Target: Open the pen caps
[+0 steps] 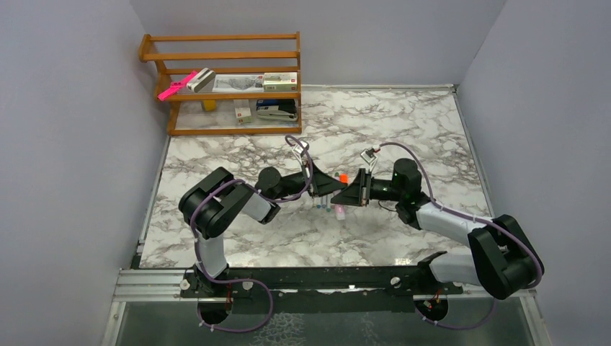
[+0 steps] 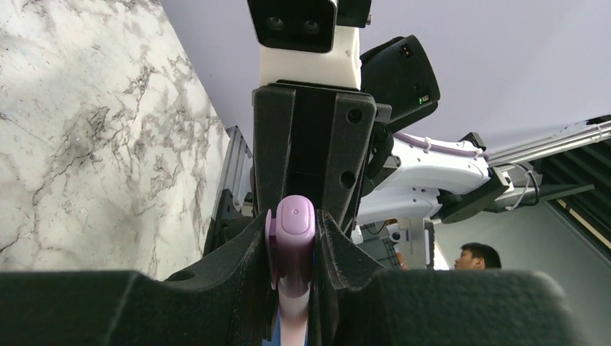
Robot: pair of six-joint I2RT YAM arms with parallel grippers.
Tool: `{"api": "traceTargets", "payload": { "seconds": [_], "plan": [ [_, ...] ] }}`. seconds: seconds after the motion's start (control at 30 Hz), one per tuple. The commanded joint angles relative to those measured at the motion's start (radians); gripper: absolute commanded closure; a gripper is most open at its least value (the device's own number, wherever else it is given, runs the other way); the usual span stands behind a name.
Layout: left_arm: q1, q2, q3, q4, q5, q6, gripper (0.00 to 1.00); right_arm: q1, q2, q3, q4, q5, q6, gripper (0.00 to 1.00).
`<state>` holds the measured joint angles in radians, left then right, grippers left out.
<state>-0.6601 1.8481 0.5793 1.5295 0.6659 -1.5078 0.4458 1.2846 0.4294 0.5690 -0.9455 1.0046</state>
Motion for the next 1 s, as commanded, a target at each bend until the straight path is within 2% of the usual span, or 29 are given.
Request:
{"api": "traceTargets", "payload": {
  "seconds": [0.0, 0.23, 0.63, 0.97],
  "plan": [
    [0.026, -0.018, 0.016, 0.218, -0.106, 0.020, 0.94, 0.014, -0.031, -0.059, -0.011, -0.017, -0.009, 0.99],
    [0.081, -0.040, 0.053, 0.129, -0.099, 0.077, 0.94, 0.014, -0.068, -0.090, -0.028, -0.024, -0.016, 0.99],
    [0.195, -0.063, 0.086, 0.069, -0.084, 0.087, 0.94, 0.021, -0.104, -0.135, -0.036, -0.026, -0.013, 0.99],
    [0.253, -0.116, 0.098, -0.050, -0.129, 0.131, 0.94, 0.055, -0.096, -0.128, -0.052, -0.012, -0.018, 0.99]
  ]
}}
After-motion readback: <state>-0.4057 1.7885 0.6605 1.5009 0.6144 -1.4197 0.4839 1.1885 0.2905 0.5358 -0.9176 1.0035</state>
